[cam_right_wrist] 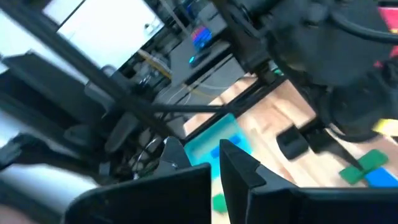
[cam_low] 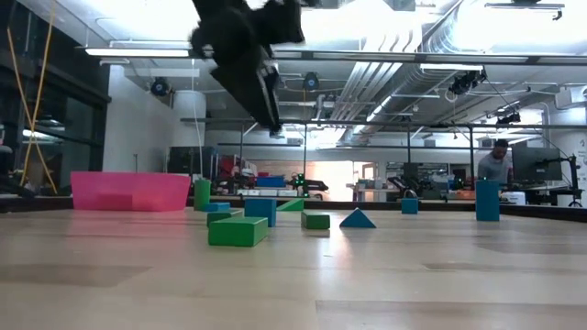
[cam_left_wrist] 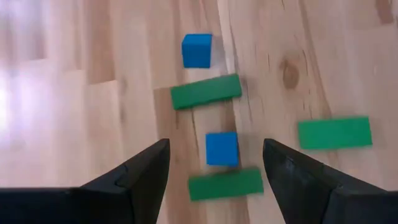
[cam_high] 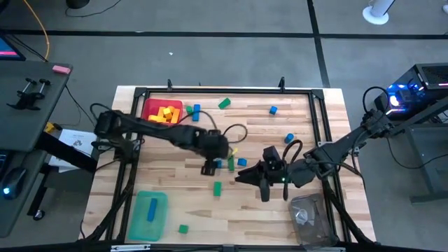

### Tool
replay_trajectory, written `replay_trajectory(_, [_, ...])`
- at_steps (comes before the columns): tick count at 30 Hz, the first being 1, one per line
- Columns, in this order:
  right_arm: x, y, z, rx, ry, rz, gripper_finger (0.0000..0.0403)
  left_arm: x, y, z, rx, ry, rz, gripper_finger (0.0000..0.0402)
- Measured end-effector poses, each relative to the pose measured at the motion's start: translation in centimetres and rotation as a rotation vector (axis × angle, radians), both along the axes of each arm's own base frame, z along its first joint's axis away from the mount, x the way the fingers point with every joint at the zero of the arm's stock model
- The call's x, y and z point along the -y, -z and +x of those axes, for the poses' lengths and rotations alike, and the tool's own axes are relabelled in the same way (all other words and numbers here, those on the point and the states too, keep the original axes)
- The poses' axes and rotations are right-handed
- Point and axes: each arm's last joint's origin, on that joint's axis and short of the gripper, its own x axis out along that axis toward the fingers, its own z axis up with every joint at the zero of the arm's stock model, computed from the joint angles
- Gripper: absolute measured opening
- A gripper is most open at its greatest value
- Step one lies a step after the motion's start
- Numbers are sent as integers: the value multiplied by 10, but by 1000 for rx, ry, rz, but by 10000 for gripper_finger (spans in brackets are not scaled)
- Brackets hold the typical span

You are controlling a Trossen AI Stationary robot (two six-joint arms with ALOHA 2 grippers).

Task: Sort blocks
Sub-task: Put the blue block into the green bin

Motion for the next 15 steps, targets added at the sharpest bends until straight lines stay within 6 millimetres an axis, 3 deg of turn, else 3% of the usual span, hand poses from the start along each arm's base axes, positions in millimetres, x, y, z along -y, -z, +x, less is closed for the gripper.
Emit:
replay_trajectory(5, [2,0,0,6,54,0,0,-15,25,13,-44,-11,-92,240])
replay_trajectory(15, [2,1,0,0,59,-6,0,-9,57,21,-134,-16,-71,240])
